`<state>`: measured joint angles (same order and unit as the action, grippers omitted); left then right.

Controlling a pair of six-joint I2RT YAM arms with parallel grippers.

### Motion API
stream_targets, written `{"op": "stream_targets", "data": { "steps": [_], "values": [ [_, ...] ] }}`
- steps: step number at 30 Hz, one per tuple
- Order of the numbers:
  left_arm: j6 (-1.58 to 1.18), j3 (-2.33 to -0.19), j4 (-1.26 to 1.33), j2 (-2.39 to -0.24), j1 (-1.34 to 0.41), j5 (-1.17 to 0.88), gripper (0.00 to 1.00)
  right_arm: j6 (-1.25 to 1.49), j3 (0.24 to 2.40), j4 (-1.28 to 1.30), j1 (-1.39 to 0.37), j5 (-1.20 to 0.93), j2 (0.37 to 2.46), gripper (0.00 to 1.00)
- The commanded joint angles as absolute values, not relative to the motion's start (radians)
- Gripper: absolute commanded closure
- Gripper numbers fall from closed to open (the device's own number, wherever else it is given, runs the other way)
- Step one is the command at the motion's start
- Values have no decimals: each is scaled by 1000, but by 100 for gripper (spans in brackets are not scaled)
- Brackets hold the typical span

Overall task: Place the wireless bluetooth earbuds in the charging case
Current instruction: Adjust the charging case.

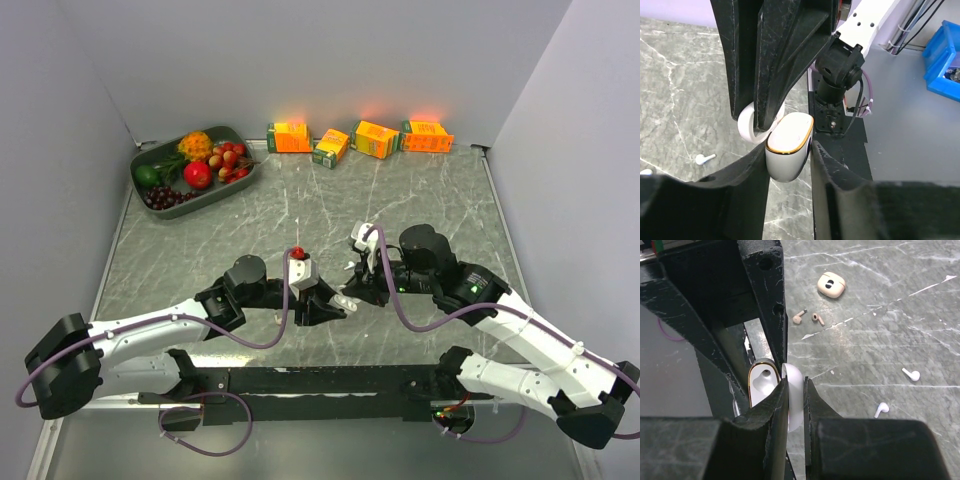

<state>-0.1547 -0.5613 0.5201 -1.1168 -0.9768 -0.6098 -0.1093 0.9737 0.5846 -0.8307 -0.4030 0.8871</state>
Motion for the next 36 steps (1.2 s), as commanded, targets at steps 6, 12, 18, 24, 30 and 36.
{"op": "stream_targets", "data": {
  "steps": [6, 12, 18, 24, 30, 36],
  "values": [
    [-150, -577, 589, -1111, -976, -629, 98, -94, 980, 537, -844, -413, 884, 100],
    [-155, -555, 606, -1094, -976, -606, 99, -55, 977, 506, -842, -433, 864, 72],
    [-169, -517, 632, -1066, -977, -574, 99, -18, 1003, 499, -844, -431, 853, 57],
    [-206, -477, 676, -1034, -977, -543, 99, -2, 1014, 494, -842, -416, 845, 55],
    [-267, -451, 676, -1002, -976, -457, 99, 112, 954, 399, -839, -201, 772, 56],
    [-337, -368, 670, -865, -979, -304, 99, 328, 838, 382, -746, 15, 683, 23]
  ]
}}
